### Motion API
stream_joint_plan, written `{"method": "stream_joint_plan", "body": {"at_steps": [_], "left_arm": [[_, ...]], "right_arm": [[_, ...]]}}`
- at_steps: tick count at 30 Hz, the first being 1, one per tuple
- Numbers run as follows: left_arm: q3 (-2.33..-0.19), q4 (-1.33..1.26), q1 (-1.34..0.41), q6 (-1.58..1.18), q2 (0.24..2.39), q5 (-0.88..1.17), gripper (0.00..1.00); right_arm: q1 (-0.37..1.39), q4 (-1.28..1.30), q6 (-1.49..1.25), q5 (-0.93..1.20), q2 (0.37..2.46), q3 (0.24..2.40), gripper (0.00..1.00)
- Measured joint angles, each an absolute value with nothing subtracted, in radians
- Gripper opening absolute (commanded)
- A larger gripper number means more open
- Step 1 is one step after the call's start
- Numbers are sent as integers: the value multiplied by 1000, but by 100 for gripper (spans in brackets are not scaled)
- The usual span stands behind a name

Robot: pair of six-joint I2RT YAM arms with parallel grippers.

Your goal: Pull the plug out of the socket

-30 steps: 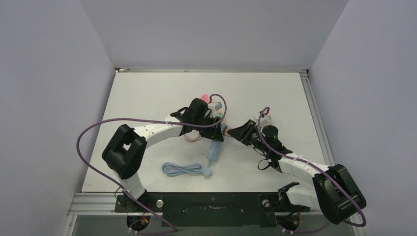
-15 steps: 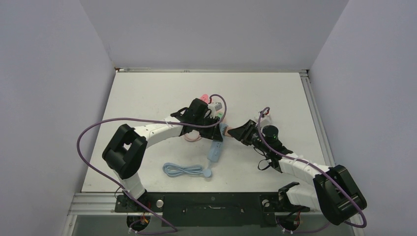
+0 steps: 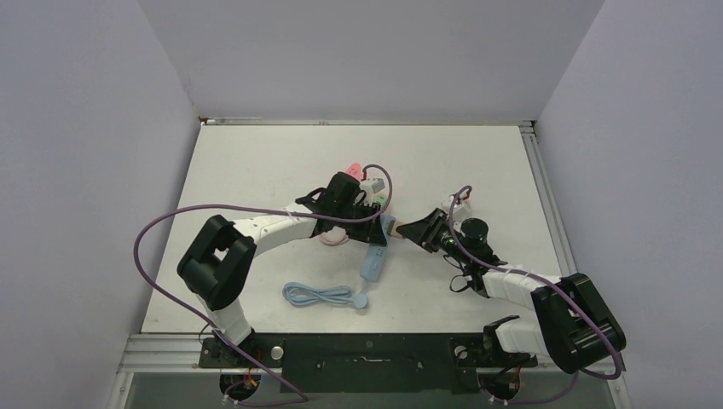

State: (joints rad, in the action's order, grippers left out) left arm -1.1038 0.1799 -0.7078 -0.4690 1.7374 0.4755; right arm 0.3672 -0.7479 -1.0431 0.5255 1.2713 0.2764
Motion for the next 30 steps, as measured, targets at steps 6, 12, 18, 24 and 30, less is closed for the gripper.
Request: {"method": "stream_joint_plan", "body": {"at_steps": [6, 12, 18, 24, 30], "left_arm": [[-1102, 179, -708, -469, 1737, 476, 0], [-1103, 192, -713, -463, 1737, 455, 0], [-1111, 229, -718, -455, 1737, 410, 0], [-1112, 239, -718, -448, 1737, 401, 0], [-1112, 237, -718, -441, 1737, 402, 0]], "right_arm": [[384, -723, -1025, 509, 1259, 279, 5], [443, -574, -986, 392, 1188, 311, 5], [550, -360, -949, 215, 1160, 408, 5], [619, -242, -926, 88, 1160, 472, 5], [623, -232, -916, 79, 1160, 479, 5]]}}
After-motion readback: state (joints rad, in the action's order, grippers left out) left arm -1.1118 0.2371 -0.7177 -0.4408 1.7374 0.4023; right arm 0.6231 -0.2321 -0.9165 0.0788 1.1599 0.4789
